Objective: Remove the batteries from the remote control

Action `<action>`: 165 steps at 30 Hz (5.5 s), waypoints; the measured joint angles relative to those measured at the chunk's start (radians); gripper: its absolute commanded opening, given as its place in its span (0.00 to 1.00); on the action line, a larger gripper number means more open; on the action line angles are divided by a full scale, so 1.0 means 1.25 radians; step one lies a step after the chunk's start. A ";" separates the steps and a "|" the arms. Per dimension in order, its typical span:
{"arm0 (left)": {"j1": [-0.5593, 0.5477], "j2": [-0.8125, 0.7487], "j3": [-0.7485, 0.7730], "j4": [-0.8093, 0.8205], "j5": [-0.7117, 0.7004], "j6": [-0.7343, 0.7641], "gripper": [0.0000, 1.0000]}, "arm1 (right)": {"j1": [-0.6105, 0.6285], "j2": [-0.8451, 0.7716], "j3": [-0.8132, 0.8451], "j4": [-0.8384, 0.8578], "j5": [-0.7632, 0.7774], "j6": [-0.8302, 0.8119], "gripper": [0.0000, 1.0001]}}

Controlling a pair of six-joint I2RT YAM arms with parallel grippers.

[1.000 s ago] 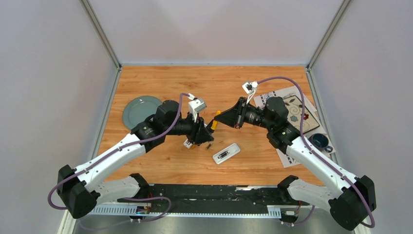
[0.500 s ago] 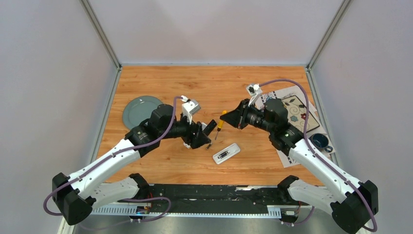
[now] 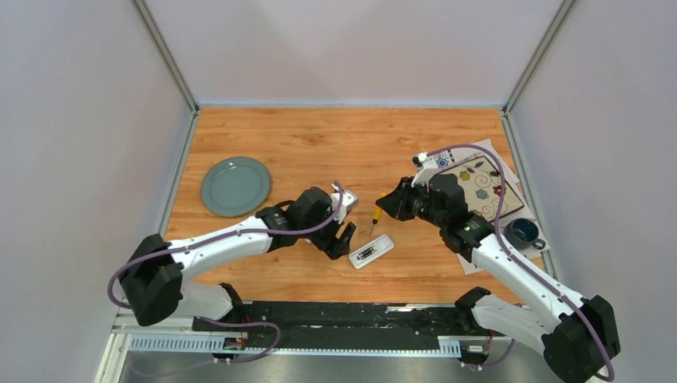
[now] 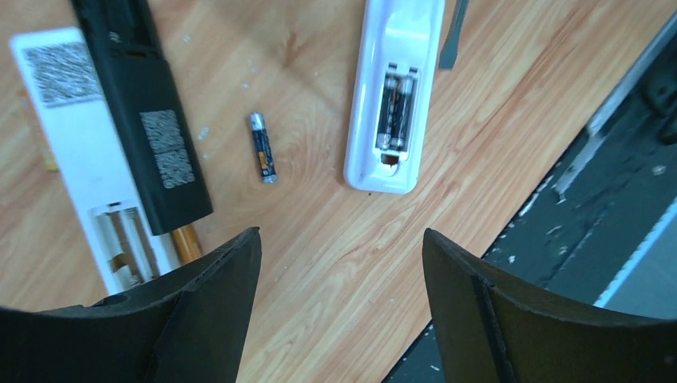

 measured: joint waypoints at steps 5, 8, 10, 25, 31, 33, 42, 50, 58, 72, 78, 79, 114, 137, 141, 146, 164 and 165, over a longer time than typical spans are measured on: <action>-0.078 0.113 0.010 0.008 -0.059 0.016 0.80 | -0.010 0.000 -0.033 0.001 0.012 0.002 0.00; -0.121 0.162 0.022 0.025 -0.089 0.019 0.81 | -0.011 0.000 -0.052 0.003 0.013 0.007 0.00; -0.138 0.185 0.029 0.038 -0.105 0.020 0.81 | -0.012 0.000 -0.065 0.003 0.016 0.011 0.00; -0.183 0.300 0.053 0.101 -0.165 0.025 0.71 | -0.022 0.000 -0.091 0.026 0.017 0.020 0.00; -0.189 0.300 0.046 0.113 -0.175 0.025 0.67 | -0.022 0.018 -0.092 0.041 0.013 0.023 0.00; -0.190 0.300 0.044 0.117 -0.176 0.025 0.68 | -0.022 0.023 -0.098 0.055 0.010 0.023 0.00; -0.192 0.292 0.031 0.129 -0.175 0.029 0.68 | -0.022 0.050 -0.118 0.094 -0.004 0.035 0.00; -0.192 0.287 0.025 0.134 -0.164 0.037 0.42 | -0.022 0.061 -0.133 0.114 -0.004 0.037 0.00; -0.192 0.287 0.024 0.136 -0.154 0.042 0.14 | -0.022 0.073 -0.135 0.115 -0.004 0.035 0.00; -0.192 0.287 0.025 0.135 -0.154 0.042 0.00 | -0.022 0.107 -0.135 0.111 0.038 0.024 0.00; -0.192 0.288 0.025 0.135 -0.154 0.042 0.00 | -0.020 0.114 -0.134 0.114 0.050 0.031 0.00; -0.192 0.288 0.025 0.135 -0.154 0.042 0.00 | -0.016 0.114 -0.134 0.114 0.056 0.031 0.00; -0.194 0.286 0.021 0.139 -0.155 0.035 0.00 | 0.303 -0.013 -0.224 0.156 0.613 0.054 0.00; -0.193 0.208 -0.092 0.249 -0.153 -0.059 0.00 | 0.298 -0.011 -0.238 0.175 0.571 0.082 0.00; -0.193 0.197 -0.106 0.259 -0.157 -0.067 0.00 | 0.296 0.000 -0.238 0.193 0.570 0.078 0.00; -0.193 0.197 -0.106 0.261 -0.160 -0.073 0.00 | 0.294 0.015 -0.236 0.213 0.559 0.068 0.00; -0.194 0.197 -0.106 0.262 -0.155 -0.078 0.00 | 0.289 0.061 -0.206 0.272 0.525 0.051 0.00; -0.194 0.197 -0.106 0.262 -0.154 -0.078 0.00 | 0.289 0.077 -0.203 0.275 0.525 0.049 0.00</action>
